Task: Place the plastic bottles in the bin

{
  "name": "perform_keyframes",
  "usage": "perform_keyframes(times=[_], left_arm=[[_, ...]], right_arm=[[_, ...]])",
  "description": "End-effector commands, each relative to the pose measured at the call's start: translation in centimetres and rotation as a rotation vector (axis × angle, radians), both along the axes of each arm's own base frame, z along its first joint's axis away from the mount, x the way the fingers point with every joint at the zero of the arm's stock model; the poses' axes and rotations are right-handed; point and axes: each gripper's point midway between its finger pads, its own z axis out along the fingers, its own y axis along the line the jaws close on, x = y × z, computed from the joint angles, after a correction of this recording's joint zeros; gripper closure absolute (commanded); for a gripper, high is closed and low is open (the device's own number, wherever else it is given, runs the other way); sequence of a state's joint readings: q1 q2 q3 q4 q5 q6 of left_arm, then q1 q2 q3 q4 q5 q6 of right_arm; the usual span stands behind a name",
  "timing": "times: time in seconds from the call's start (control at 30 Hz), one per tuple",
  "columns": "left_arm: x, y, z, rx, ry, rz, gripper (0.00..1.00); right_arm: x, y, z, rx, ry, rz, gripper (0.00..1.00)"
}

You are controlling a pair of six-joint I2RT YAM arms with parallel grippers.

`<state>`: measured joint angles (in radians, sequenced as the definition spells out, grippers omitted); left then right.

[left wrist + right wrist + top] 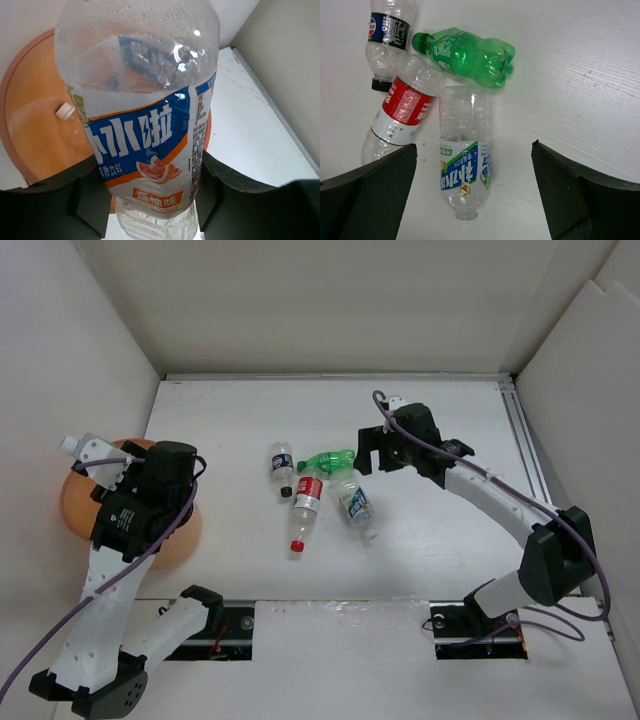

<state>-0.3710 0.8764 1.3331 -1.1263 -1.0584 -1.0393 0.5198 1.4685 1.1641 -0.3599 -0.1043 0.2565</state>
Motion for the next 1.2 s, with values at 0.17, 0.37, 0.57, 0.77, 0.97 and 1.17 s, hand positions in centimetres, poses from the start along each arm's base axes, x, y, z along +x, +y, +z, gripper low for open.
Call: perform_keyframes(times=[0.17, 0.37, 0.57, 0.77, 0.97, 1.17], left_arm=[[-0.7, 2.0, 1.2, 0.01, -0.175, 0.171, 0.0], [-0.1, 1.9, 2.5, 0.054, -0.138, 0.155, 0.0], [7.5, -3.4, 7.0, 0.134, -0.054, -0.214, 0.0], [13.7, -17.0, 8.4, 0.08, -0.041, -0.917, 0.0], [13.7, -28.5, 8.0, -0.088, -0.11, -1.503, 0.0], [11.3, -30.1, 7.5, -0.149, -0.189, -1.629, 0.0]], right_arm=[[0.8, 0.6, 1.2, -0.009, -0.043, 0.003, 0.0], [0.0, 0.7, 0.4, -0.054, -0.024, -0.001, 0.0], [-2.3, 1.0, -2.5, -0.127, 0.027, -0.013, 0.0], [-1.9, 2.1, -4.9, -0.146, 0.064, 0.016, 0.0], [-0.5, 4.2, -6.2, -0.162, 0.078, 0.069, 0.0], [0.4, 5.0, -8.9, -0.194, 0.124, 0.086, 0.01]])
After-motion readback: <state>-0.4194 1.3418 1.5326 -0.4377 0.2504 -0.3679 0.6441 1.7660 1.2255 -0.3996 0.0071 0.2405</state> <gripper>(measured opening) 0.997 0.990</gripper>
